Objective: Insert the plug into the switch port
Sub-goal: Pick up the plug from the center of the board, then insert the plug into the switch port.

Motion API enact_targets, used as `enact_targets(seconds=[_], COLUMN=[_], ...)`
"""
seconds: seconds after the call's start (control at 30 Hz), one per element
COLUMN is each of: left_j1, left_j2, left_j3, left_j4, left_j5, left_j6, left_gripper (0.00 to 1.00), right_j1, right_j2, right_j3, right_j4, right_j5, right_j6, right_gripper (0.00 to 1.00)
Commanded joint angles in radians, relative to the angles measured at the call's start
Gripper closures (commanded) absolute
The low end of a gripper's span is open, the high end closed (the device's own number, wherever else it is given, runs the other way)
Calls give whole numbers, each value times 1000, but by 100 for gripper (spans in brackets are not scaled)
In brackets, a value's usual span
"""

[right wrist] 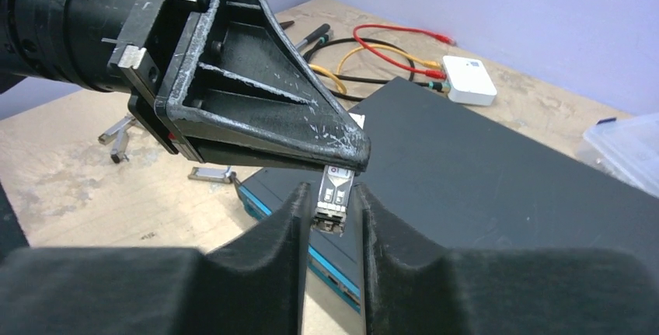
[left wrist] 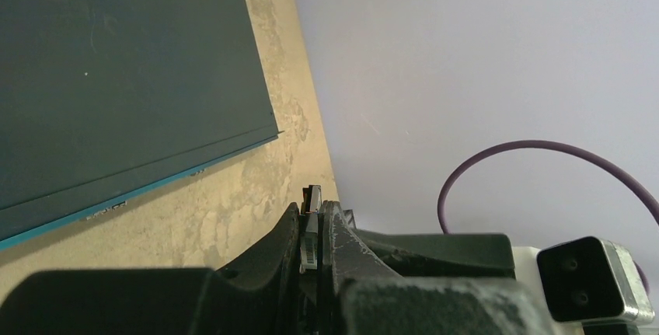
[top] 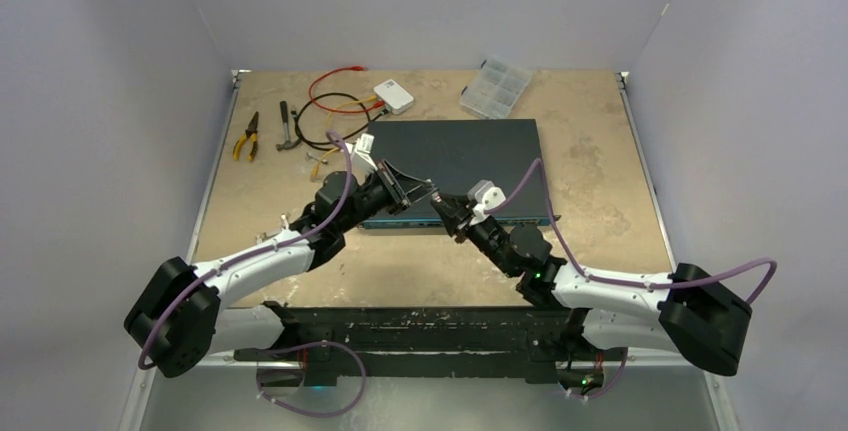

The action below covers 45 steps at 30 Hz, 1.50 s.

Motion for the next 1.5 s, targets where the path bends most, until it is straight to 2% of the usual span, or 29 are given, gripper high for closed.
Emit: enact_targets(seconds=[0.0, 0.07, 0.13, 0.27, 0.43, 0.63, 0.77, 0.93, 1.13, 1.3, 1.47], left_j1=[-8, -9, -8, -8, -8, -8, -9, -9, -8, -8, -9], left_j2=[7, 9, 7, -8, -58, -196, -290, -345, -293, -161, -59], left_j3=[49, 47, 40, 30, 36, 47, 29, -21, -158, -173, -138], left_j4=[9, 6, 5, -11, -116, -345, -464, -526, -396, -275, -205], left_j5=[2, 2, -1, -12, -69, -300, -451, -558, -537, -551, -573], left_j6=[-11, -12, -11, 2, 88, 302, 432, 513, 488, 528, 582], left_gripper=[100, 100, 100, 99, 73, 53, 47, 39, 19, 18, 18], right_j1=[5, 5, 5, 6, 9, 92, 172, 201, 201, 204, 228], right_j2=[0, -1, -4, -25, -66, -90, -99, -111, -96, -37, 137], right_j3=[40, 44, 46, 43, 51, 31, 1, -32, -61, -44, 42], right_j4=[55, 39, 13, -59, -215, -403, -485, -565, -654, -665, -747], right_j5=[26, 29, 36, 33, 34, 189, 332, 417, 469, 538, 663], right_j6=[0, 8, 19, 66, 154, 334, 463, 587, 681, 711, 792], right_gripper=[79, 92, 100, 100, 100, 100, 100, 100, 100, 100, 100])
